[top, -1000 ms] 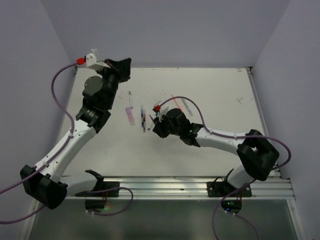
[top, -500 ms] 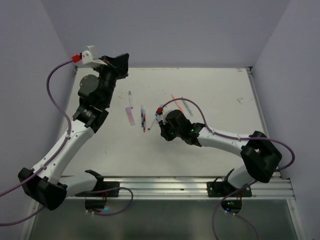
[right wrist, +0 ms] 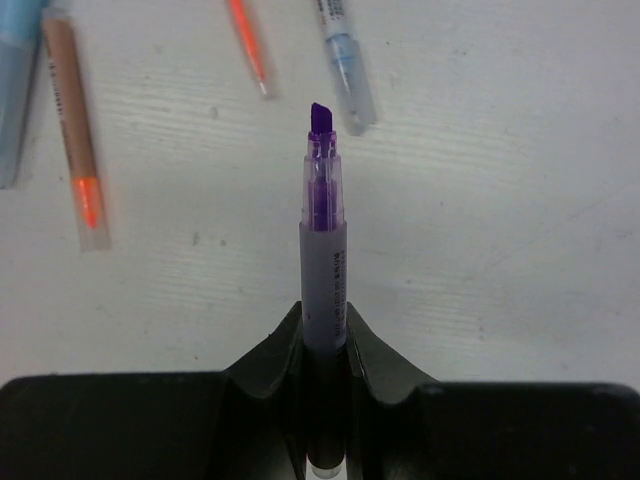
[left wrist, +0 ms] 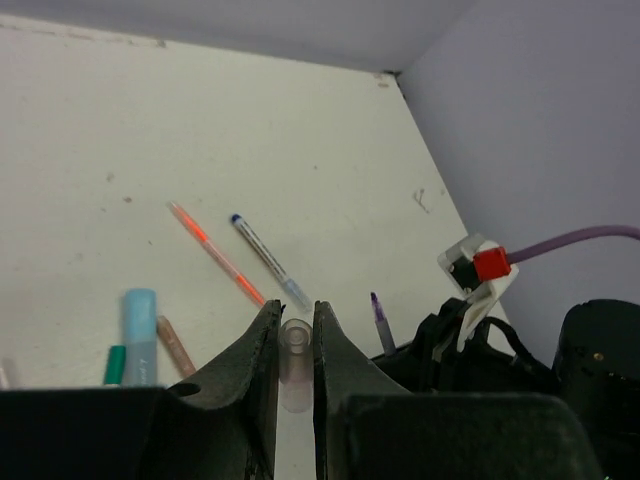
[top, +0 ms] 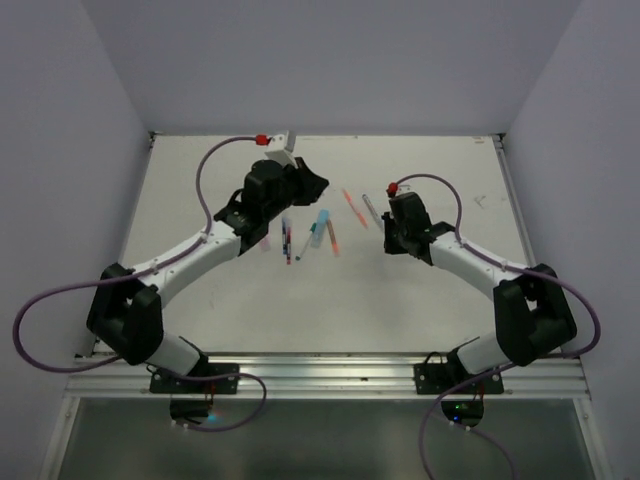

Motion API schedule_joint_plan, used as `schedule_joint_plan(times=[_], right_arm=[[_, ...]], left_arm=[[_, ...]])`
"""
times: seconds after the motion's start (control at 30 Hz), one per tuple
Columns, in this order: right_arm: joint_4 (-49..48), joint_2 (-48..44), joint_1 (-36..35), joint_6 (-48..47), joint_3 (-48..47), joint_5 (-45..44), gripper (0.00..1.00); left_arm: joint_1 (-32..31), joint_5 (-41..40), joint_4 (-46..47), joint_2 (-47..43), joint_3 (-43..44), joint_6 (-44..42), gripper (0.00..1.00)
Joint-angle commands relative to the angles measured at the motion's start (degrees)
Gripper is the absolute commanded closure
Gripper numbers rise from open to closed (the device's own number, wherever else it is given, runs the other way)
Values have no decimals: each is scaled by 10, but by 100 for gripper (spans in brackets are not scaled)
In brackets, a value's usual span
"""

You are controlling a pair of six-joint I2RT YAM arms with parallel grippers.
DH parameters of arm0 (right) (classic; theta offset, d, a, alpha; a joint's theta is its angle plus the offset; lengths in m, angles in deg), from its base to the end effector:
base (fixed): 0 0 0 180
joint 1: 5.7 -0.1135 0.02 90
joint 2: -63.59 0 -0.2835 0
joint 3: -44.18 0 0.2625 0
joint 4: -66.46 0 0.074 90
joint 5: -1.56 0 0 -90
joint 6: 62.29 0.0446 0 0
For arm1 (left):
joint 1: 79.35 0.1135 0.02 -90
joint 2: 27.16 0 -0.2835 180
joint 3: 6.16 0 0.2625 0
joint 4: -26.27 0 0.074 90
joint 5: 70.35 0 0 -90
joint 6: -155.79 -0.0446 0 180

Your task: Open the pen caps

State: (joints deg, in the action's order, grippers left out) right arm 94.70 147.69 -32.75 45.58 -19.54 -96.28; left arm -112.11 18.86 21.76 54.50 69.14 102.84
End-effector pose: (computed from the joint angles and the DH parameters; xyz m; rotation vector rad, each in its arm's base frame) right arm 0.2834 0.1379 0.2154 -0.1311 2.4146 0.1957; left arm 0.2999 -0.1922 0.3426 -0.0795 1.8423 -0.8614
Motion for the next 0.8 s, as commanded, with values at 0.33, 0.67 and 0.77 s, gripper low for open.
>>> schedule_joint_plan(times=[0.33,0.67,0.77], right_arm=[[0,35,25,48,40,70,97],[-24,83,24,66,52,111,89],[-21,86,24,67,52,112,86]], left_arm=[[-121,64,61,264,95,49,100],[-148,51,68,343,95,61,100],[-148,37,68,357,98,64,100]])
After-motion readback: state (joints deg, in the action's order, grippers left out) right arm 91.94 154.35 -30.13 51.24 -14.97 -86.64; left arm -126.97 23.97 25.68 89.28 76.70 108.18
